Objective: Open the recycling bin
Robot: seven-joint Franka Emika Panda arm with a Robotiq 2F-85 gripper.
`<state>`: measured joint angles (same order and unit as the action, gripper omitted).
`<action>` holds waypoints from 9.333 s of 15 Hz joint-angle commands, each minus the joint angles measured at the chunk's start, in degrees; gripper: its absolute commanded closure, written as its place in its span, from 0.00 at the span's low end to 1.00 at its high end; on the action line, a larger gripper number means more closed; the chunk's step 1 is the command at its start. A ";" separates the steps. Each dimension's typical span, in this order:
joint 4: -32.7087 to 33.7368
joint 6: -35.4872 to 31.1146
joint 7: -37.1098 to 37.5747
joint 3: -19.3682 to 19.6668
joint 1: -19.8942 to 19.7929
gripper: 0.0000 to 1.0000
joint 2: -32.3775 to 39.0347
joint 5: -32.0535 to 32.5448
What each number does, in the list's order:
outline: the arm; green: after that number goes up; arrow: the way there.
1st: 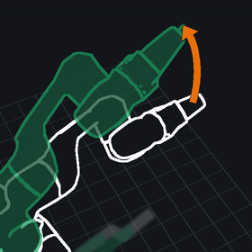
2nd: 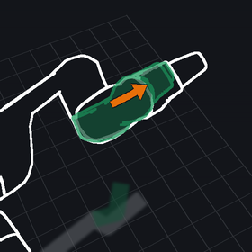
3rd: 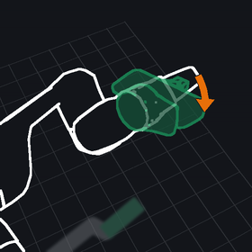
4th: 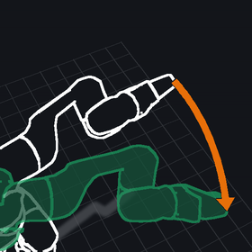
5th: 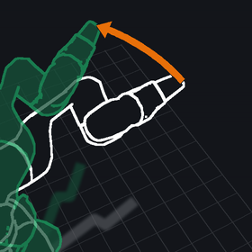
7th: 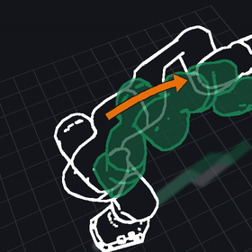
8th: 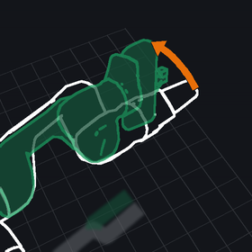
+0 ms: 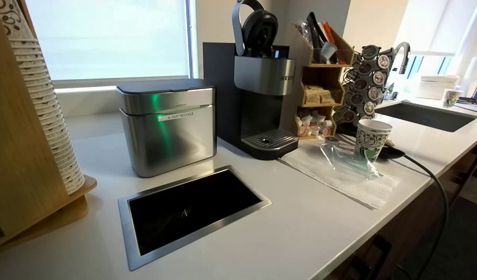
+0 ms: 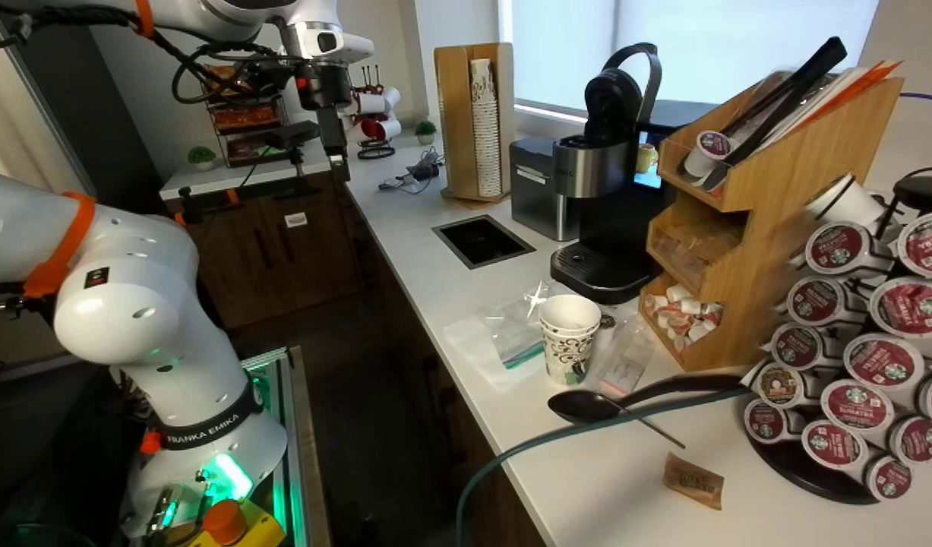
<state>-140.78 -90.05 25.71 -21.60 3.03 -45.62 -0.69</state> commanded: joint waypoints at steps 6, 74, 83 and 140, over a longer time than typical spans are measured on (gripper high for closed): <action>0.09 0.08 0.53 0.65 0.90 0.00 0.30 0.47; 33.96 -48.76 -41.58 4.80 9.87 0.00 52.30 52.43; 38.60 -48.87 -46.83 6.56 10.67 0.00 55.97 54.25; 59.12 -49.31 -31.50 12.89 17.65 0.00 75.30 72.97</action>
<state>-83.29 -139.57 -6.81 -10.42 19.41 29.85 69.55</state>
